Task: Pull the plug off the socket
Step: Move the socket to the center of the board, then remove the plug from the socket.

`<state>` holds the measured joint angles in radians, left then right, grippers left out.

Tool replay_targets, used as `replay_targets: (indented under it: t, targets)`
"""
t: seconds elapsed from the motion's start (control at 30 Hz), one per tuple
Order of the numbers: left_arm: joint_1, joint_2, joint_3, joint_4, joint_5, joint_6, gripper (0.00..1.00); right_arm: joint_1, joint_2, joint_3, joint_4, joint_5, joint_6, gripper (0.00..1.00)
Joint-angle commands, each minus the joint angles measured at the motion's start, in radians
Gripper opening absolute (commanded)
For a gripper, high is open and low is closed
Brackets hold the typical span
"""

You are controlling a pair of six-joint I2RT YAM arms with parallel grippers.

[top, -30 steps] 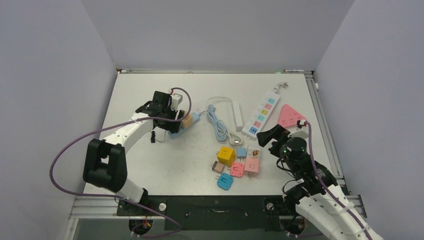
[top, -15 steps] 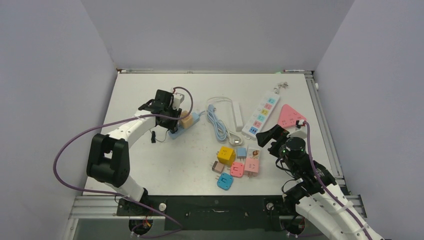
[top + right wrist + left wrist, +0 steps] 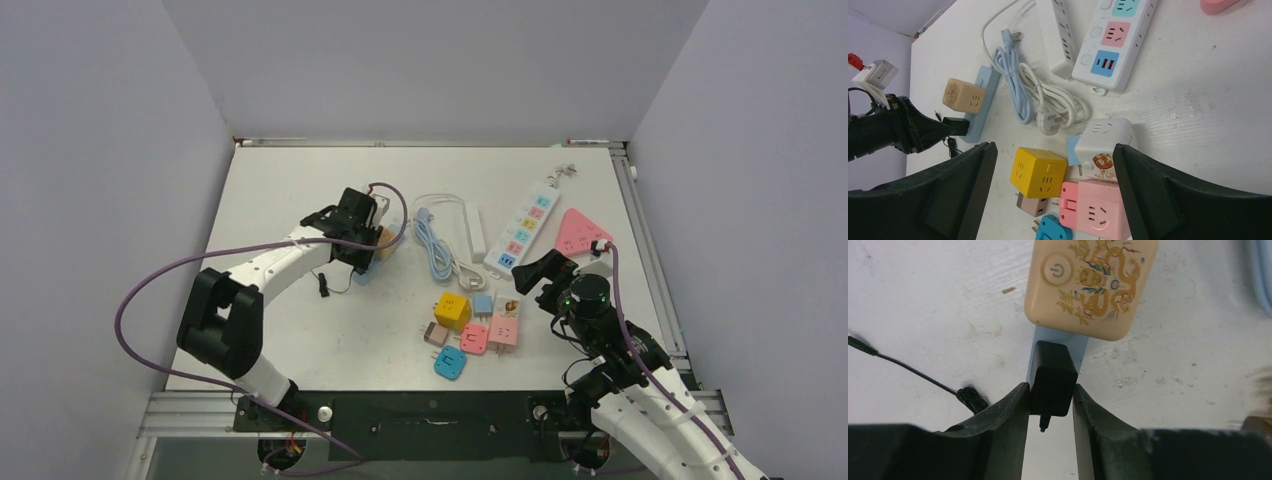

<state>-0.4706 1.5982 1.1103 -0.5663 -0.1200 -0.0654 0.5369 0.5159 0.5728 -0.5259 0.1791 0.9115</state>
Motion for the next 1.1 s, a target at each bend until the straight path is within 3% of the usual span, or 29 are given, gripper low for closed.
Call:
replay_targets:
  t: [0.0, 0.13, 0.37, 0.6, 0.73, 0.87, 0.93, 1.07]
  targets:
    - [-0.048, -0.046, 0.000, -0.014, 0.118, -0.179, 0.08, -0.005, 0.027, 0.046, -0.001, 0.031, -0.018, 0.90]
    - [-0.070, -0.100, -0.033, 0.003, 0.117, -0.310, 0.07, -0.005, 0.038, 0.051, 0.006, 0.027, -0.016, 0.90]
    - [-0.226, -0.153, -0.111, 0.088, 0.087, -0.505, 0.07, -0.005, 0.057, 0.014, 0.046, 0.003, -0.001, 0.90]
    - [-0.380, -0.121, -0.118, 0.097, -0.013, -0.586, 0.09, -0.005, 0.070, 0.013, 0.056, -0.004, -0.005, 0.90]
    - [-0.405, -0.117, -0.101, 0.082, -0.028, -0.592, 0.27, -0.003, 0.084, 0.010, 0.087, -0.025, -0.010, 0.90]
    - [-0.403, -0.181, -0.073, 0.059, -0.031, -0.563, 0.69, -0.001, 0.114, 0.022, 0.096, -0.035, -0.017, 0.90]
    - [-0.395, -0.227, -0.057, 0.046, -0.015, -0.532, 0.85, 0.003, 0.135, 0.035, 0.096, -0.032, -0.021, 0.90]
    - [-0.311, -0.319, -0.027, -0.008, 0.071, -0.443, 0.95, 0.023, 0.186, 0.073, 0.099, -0.010, -0.023, 0.90]
